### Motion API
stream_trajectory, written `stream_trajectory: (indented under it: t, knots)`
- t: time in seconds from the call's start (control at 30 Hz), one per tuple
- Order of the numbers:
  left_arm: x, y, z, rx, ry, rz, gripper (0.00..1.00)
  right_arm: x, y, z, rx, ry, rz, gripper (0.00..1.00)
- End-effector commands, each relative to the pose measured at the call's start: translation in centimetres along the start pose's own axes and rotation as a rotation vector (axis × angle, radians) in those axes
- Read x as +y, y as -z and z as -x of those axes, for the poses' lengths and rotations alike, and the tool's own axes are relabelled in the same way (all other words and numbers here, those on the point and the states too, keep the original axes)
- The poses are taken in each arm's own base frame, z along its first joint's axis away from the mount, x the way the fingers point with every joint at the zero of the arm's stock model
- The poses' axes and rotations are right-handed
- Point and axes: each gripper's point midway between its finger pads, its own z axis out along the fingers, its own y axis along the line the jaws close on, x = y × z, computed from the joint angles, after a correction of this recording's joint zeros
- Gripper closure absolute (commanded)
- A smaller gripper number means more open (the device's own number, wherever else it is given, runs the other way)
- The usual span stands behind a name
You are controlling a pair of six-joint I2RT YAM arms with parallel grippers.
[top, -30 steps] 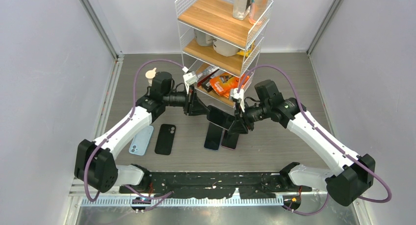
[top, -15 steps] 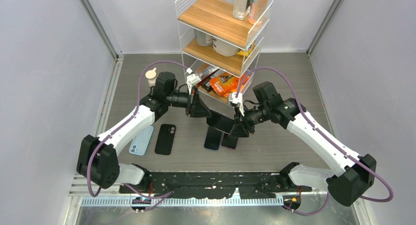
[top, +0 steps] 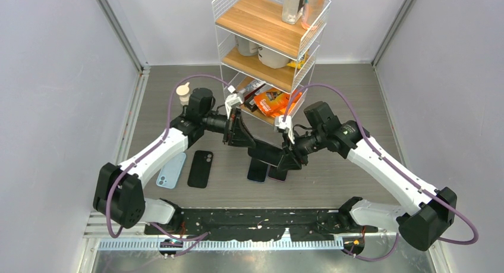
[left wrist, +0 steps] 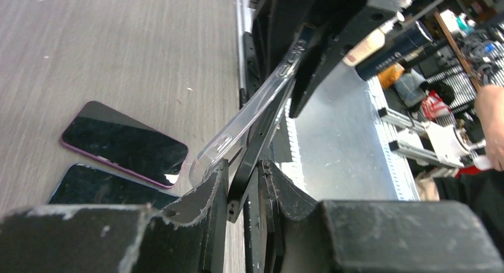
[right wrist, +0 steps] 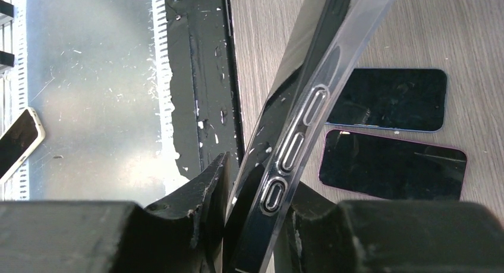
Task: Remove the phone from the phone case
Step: Remove the phone case from the phone.
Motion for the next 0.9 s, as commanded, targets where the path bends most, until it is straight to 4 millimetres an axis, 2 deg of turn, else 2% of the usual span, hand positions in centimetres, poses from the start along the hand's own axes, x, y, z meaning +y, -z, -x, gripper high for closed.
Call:
stream_trajectory:
  t: [0.0,0.2,0.33,0.5,0.6,0.73,0.87]
  knots:
    - [-5.6,-2.0,-2.5,0.092,-0.075,-0.280,0.89,0.5,0.0,9.7,-0.312,0.401,0.029,0.94]
    - [-6.8,-2.0,-3.8,0.121,-0.084,-0.319,0.84,-0.7,-0.1,10.6,-0.332,0.379,-0.021,0.94]
    - [-6.9,-1.9,-4.2,0.128,-0.088,-0.312,0.85,-1.3,-0.1,10.9,-0.341,0.369,-0.048,0.94]
    - [-6.4,-1.6,-4.4,0.147,-0.148,-0.265,0.89,-1.9,0.1,10.2,-0.338,0.361,-0.083,0.94]
    - [-6.0,-1.3,-4.3,0.156,-0.153,-0.229,1.00,-2.0,0.3,9.8,-0.338,0.359,-0.097,0.94]
    - [-5.5,-0.8,-4.2,0.185,-0.194,-0.172,1.00,-2.5,0.4,9.0,-0.330,0.358,-0.122,0.94]
    - [-3.6,0.3,-4.5,0.261,-0.279,-0.014,1.00,-3.2,0.4,8.1,-0.315,0.341,-0.156,0.91]
